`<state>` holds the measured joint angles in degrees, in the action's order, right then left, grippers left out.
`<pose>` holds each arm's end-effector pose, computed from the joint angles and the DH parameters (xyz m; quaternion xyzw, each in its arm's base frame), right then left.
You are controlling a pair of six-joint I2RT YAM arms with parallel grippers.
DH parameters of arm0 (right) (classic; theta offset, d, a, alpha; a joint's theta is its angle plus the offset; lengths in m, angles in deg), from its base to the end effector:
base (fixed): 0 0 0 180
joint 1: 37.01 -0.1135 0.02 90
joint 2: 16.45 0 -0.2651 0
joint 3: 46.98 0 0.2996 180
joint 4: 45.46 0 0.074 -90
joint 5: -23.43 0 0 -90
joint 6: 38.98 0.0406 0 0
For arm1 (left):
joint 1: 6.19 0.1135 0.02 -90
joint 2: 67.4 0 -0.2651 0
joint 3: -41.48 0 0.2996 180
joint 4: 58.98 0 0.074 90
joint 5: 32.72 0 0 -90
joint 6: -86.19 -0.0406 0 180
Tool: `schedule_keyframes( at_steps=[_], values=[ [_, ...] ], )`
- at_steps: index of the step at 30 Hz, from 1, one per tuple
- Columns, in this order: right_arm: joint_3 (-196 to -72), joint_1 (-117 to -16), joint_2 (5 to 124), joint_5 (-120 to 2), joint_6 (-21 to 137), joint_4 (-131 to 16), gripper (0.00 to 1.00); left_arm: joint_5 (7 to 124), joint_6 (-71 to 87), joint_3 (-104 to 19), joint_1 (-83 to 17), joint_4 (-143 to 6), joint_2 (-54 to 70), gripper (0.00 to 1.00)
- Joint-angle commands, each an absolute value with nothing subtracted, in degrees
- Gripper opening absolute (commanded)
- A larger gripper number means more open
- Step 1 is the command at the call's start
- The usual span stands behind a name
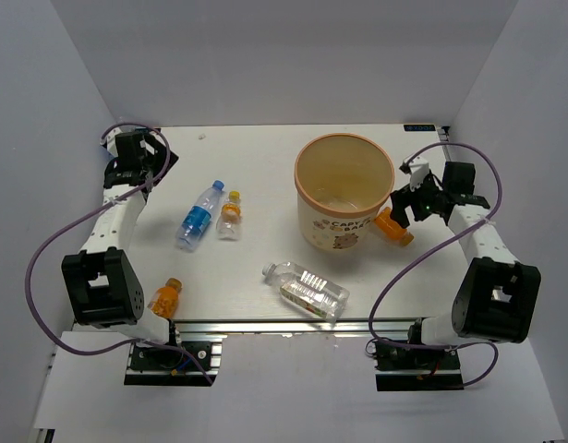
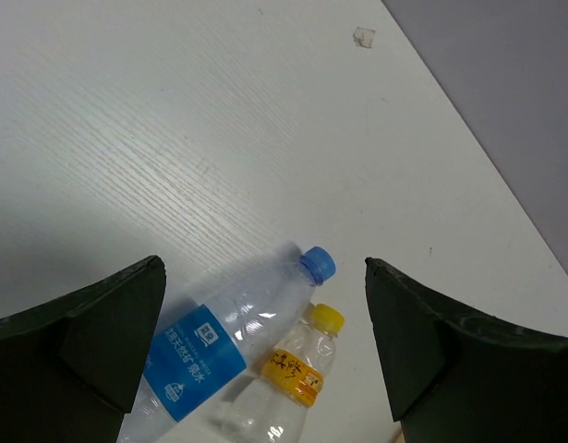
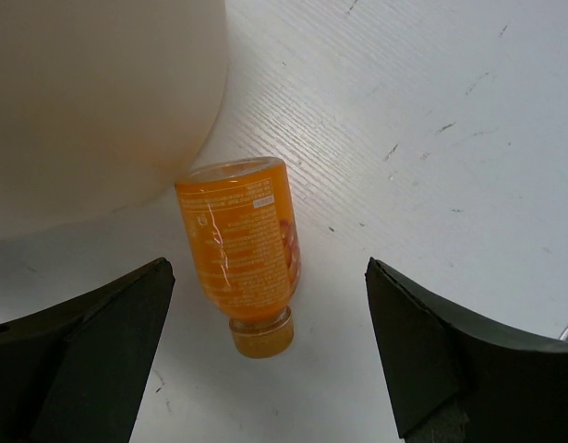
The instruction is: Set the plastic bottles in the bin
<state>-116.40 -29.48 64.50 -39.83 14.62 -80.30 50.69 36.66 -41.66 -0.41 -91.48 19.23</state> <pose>0.3473 -0.0275 0.2356 -0.3084 0.8533 0.0639 0.4156 0.3935 0.0445 0.2927 -0.3733 0.8078 -0.0863 0.4480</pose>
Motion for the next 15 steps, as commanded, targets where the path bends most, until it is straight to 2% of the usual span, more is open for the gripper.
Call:
schedule_keyframes(
  at_steps=[1,15],
  values=[
    [-113.2,-29.2,65.4,-40.6,15.2,-71.8,0.89,49.5,36.3,-43.8,-0.5,-92.2,20.4,0.98],
    [-108.0,-29.6,74.2,-36.2,17.2,-61.9,0.89,47.3,36.9,-46.2,-0.5,-92.5,26.1,0.98]
  ],
)
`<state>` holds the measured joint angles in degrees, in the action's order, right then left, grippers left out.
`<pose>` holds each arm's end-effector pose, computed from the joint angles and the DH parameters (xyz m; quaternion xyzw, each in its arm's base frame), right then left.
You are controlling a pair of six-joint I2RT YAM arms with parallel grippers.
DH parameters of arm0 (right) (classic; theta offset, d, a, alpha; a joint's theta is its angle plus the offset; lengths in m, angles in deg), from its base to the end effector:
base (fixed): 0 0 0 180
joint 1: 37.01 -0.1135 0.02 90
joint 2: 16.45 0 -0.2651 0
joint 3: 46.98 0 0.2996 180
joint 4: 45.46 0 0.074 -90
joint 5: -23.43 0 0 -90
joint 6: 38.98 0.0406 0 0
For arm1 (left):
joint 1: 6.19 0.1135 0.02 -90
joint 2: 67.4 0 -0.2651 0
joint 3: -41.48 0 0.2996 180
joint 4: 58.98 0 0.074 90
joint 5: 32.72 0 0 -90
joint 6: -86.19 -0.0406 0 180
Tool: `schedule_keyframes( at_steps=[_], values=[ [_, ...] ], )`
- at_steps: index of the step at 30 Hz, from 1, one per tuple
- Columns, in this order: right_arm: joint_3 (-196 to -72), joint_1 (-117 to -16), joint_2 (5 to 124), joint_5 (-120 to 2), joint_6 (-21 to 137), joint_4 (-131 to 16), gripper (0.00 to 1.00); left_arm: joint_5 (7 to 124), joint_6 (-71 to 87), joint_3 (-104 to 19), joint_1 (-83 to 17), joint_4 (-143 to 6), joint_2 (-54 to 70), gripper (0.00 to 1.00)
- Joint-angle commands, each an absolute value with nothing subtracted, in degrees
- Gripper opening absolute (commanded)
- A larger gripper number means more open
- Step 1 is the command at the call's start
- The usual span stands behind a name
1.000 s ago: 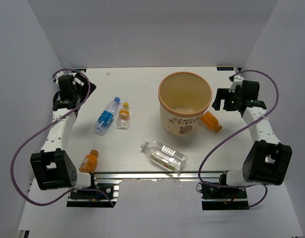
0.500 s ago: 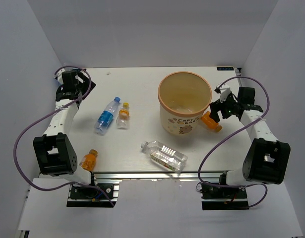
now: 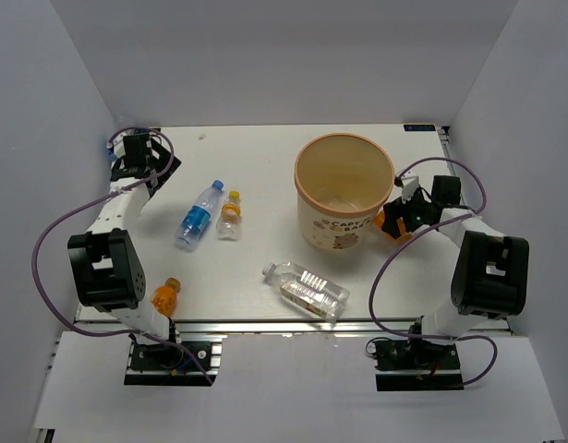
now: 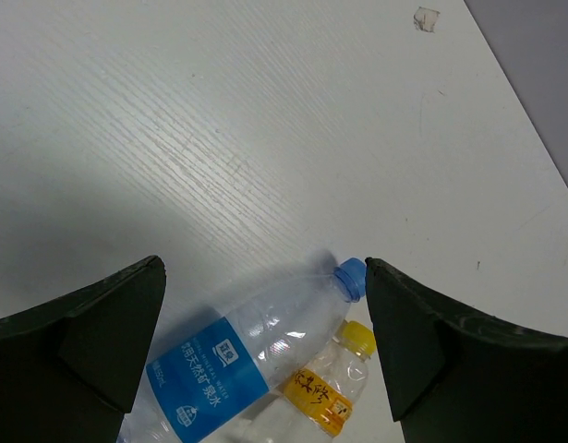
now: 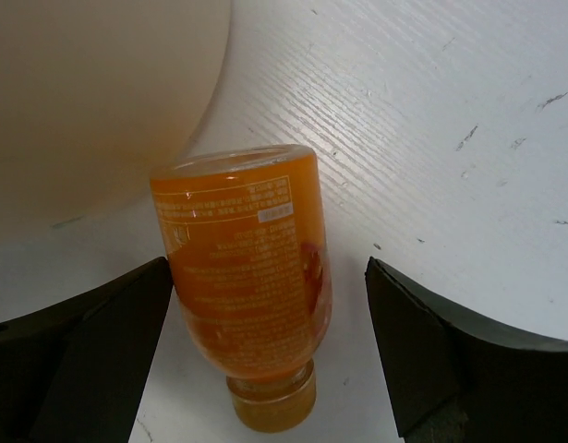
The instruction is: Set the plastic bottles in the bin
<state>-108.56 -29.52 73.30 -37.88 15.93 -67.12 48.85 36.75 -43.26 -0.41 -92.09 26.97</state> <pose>0.3532 -0.0268 0.1534 -0.2997 0.8633 0.0960 0.3945 0.4167 0.0482 0.2502 -0.3866 0.8284 -0.0552 0.4016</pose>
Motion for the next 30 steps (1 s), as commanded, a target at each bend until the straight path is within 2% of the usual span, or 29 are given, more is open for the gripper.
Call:
schedule_keyframes(
  at_steps=[1,3,6,7,9,10,12,13,15,24,28,30],
  values=[
    [-108.2,-29.6,75.1,-36.5,17.9,-61.4,0.89,47.1,36.9,-46.4,-0.5,-92.7,26.2,0.98],
    [-108.5,-29.6,76.2,-36.2,19.2,-60.5,0.88,46.8,36.9,-46.4,-0.5,-92.8,26.5,0.98],
    [-109.9,-29.6,77.8,-35.1,21.8,-60.4,0.65,46.4,37.1,-46.8,-0.5,-93.1,26.7,0.98],
    [-110.0,-29.5,77.9,-35.2,23.1,-60.0,0.50,46.5,37.1,-47.1,-0.6,-93.4,26.8,0.98],
    [-109.6,-29.5,77.6,-36.2,24.4,-59.0,0.38,46.8,36.9,-47.4,-0.5,-94.0,26.8,0.98],
    [-109.3,-29.5,76.8,-37.2,25.8,-57.7,0.29,46.8,36.9,-47.4,-0.5,-94.2,26.4,0.98],
    [-108.3,-29.3,75.5,-39.7,27.3,-56.0,0.26,46.5,36.9,-47.2,-0.5,-94.8,25.7,0.98],
    [-108.2,-29.2,73.7,-40.4,28.1,-55.6,0.20,46.4,36.9,-47.0,-0.5,-95.0,24.7,0.98],
    [-108.6,-28.4,71.5,-42.9,31.6,-54.3,0.17,46.2,37.1,-46.1,-0.6,-95.2,23.5,0.98],
    [-111.7,-26.8,54.0,-58.0,40.5,-48.2,0.19,45.7,38.4,-39.6,-0.5,-95.8,13.6,0.98],
    [-112.2,-27.0,42.6,-53.1,42.8,-47.9,0.30,40.6,39.1,-37.7,-0.5,-98.3,10.2,0.98],
    [-112.9,-27.9,40.2,-44.2,44.9,-47.5,0.31,40.8,39.5,-35.9,-0.5,-98.0,8.3,0.98]
  ],
)
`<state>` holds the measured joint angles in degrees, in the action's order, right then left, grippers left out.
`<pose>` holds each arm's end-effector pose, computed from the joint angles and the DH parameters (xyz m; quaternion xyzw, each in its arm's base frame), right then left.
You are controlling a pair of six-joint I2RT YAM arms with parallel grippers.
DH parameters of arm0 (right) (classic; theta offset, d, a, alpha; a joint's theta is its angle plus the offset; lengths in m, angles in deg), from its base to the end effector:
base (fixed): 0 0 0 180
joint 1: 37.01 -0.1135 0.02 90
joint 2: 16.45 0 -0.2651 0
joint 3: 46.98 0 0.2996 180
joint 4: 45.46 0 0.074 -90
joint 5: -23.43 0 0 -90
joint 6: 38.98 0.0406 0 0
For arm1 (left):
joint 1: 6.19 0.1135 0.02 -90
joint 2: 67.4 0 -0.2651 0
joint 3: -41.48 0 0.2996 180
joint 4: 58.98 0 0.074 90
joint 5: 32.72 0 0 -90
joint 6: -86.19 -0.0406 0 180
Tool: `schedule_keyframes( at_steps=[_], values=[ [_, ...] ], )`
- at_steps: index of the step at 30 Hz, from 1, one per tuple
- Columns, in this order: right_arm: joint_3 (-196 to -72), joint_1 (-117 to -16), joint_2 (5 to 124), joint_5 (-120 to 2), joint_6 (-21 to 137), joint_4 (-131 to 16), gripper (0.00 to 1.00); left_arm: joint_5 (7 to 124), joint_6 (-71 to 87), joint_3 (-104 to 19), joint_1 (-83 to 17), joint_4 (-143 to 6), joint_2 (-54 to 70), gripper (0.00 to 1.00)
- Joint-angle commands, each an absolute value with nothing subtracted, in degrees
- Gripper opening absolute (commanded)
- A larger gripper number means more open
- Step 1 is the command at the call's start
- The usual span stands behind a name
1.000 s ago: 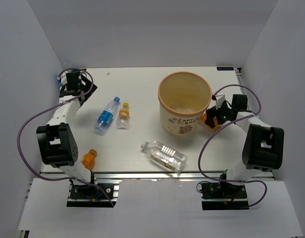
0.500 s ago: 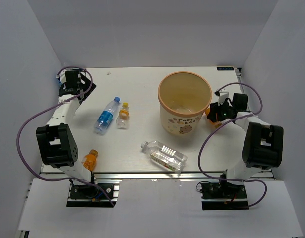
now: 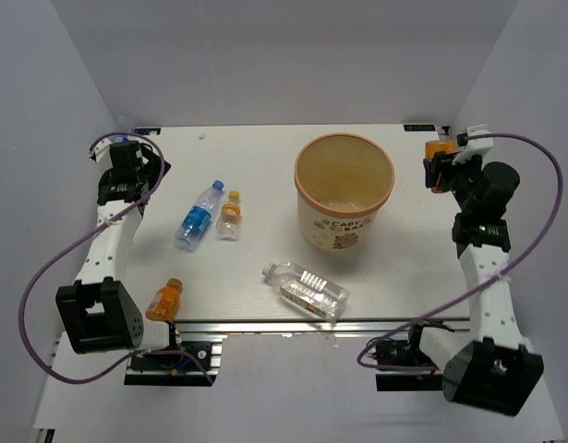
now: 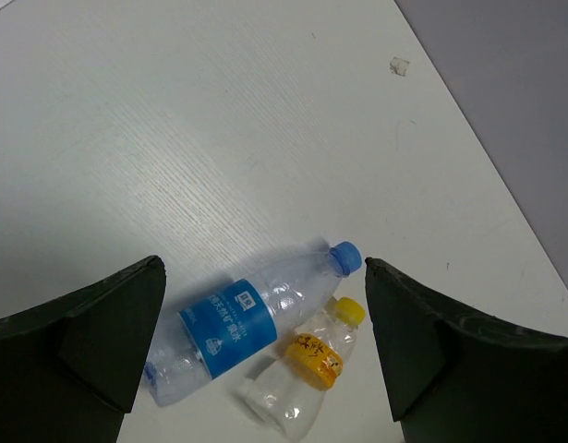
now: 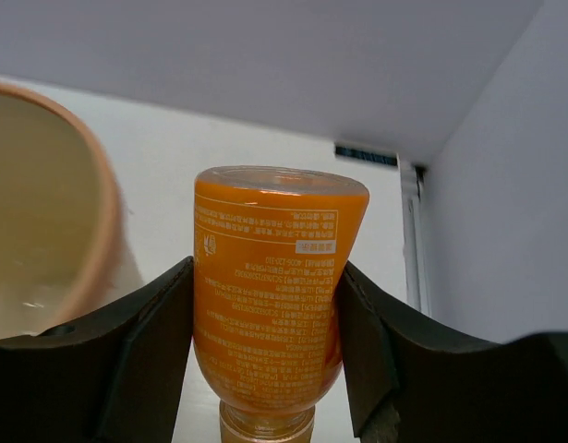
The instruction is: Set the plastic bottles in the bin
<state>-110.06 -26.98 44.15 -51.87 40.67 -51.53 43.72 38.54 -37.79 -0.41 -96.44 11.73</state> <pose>0.2994 -0.0425 0.3503 -0.0896 0.7227 -0.0283 0.6848 0.3571 0.0457 0.3058 -0.4107 0.7912 -0.0378 0.4515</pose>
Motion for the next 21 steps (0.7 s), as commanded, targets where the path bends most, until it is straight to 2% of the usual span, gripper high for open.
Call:
schedule_keyframes(
  at_steps=[1,4,10,12,13,14,21],
  values=[
    [-113.4,-28.6,38.9,-41.6,47.3,-46.9,0.32,41.4,39.6,-35.4,-0.5,-97.4,7.8,0.98],
    [-115.7,-34.4,38.6,-33.5,46.4,-48.1,0.35,42.6,39.3,-34.5,-0.5,-97.9,6.3,0.98],
    [-117.9,-50.0,42.4,-35.2,39.2,-48.8,0.51,41.3,40.9,-33.4,-0.5,-100.8,2.7,0.98],
    [-120.7,-52.5,45.6,-34.6,38.6,-51.4,0.62,41.3,41.5,-33.1,-0.4,-101.1,1.6,0.98],
    [-121.6,-53.2,46.6,-34.9,38.2,-52.9,0.77,41.1,41.9,-32.7,-0.5,-101.3,1.2,0.98],
    [-122.5,-54.0,47.3,-35.4,37.3,-55.1,0.87,41.0,42.0,-32.4,-0.4,-101.2,-0.1,0.98],
    [-124.7,-58.4,46.7,-38.2,35.6,-54.8,0.89,40.1,42.2,-32.3,-0.4,-101.6,-3.5,0.98]
  ],
)
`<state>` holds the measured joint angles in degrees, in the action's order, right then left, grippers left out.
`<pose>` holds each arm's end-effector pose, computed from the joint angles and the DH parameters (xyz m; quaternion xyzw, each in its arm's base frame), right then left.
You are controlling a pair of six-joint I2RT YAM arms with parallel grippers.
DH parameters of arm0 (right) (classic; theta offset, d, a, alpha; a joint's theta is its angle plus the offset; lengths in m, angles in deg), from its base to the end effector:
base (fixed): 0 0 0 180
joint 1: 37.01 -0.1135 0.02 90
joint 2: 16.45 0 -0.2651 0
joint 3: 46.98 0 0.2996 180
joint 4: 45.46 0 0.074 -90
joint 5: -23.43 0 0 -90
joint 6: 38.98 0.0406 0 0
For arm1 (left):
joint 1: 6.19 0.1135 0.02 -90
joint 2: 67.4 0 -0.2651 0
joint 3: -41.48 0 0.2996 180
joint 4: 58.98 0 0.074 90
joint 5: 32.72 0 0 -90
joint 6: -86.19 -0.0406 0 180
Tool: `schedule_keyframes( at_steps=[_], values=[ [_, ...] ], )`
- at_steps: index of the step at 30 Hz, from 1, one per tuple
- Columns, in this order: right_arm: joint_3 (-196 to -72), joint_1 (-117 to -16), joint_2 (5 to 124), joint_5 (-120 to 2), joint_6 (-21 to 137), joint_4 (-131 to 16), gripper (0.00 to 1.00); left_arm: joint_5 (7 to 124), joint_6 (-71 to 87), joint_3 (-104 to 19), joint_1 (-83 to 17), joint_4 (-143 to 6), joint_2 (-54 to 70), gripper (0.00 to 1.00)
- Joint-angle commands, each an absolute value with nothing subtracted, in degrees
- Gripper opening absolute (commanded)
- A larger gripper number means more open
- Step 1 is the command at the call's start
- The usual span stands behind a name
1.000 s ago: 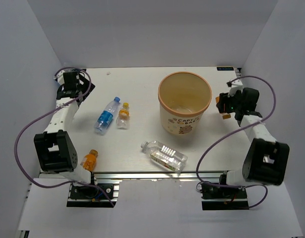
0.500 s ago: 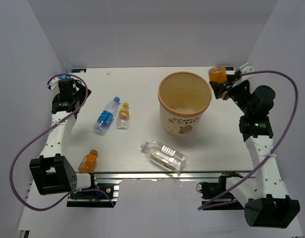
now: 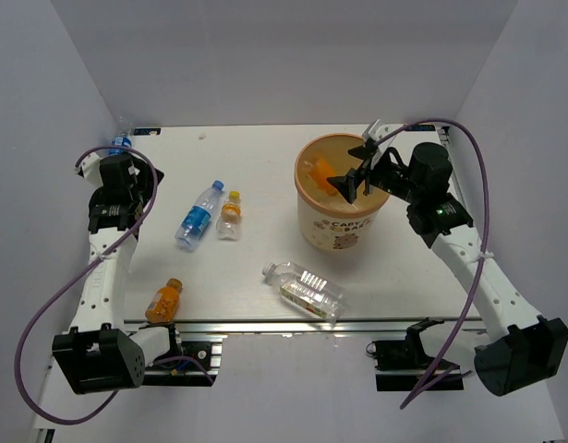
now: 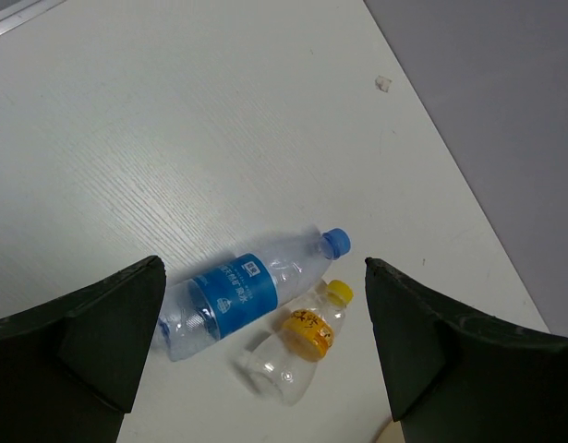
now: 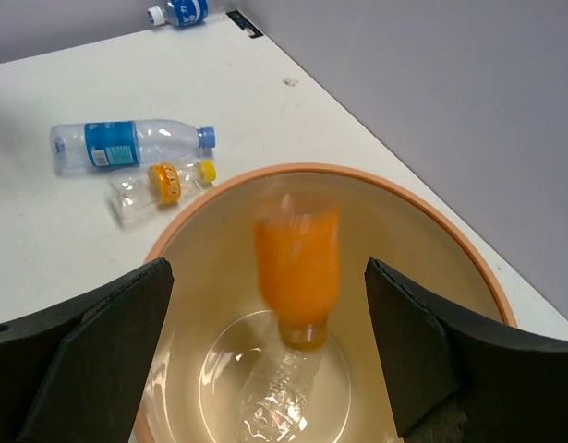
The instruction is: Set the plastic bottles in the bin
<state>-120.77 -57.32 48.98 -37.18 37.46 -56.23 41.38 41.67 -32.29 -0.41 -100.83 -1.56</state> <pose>0.2889 0.1282 0.3936 -0.3713 0.6168 0.2222 0.6575 0.2994 0.0415 0.3336 -0.4367 0.7600 -0.0433 0.4794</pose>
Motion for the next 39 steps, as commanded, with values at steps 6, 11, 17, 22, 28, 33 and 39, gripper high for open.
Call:
schedule_keyframes(
  at_steps=[6,11,17,22,28,33,39],
  values=[
    [-129.1,-63.1,46.9,-39.4,33.0,-61.5,0.89,39.3,42.4,-32.0,-0.4,-102.4,-3.2,0.98],
    [-137.3,-77.1,51.9,-52.5,33.4,-77.2,0.89,38.0,42.8,-32.5,-0.5,-104.4,-2.1,0.98],
    [-141.1,-90.6,65.1,-68.1,35.4,-87.9,0.89,37.9,43.2,-32.5,-0.5,-105.2,-1.3,0.98],
    [-146.9,-94.4,75.8,-68.2,34.9,-93.4,0.89,38.2,43.2,-32.2,-0.5,-105.4,-0.3,0.98],
    [-150.7,-97.9,87.9,-68.2,33.5,-95.5,0.89,38.8,43.4,-32.2,-0.5,-105.2,0.4,0.98],
    [-151.9,-98.8,94.1,-68.2,35.4,-96.3,0.89,38.2,43.4,-32.2,-0.5,-105.8,0.5,0.98],
    [-149.5,-99.1,96.6,-64.9,37.7,-93.7,0.89,37.6,43.6,-31.7,-0.5,-105.9,0.1,0.98]
  ],
)
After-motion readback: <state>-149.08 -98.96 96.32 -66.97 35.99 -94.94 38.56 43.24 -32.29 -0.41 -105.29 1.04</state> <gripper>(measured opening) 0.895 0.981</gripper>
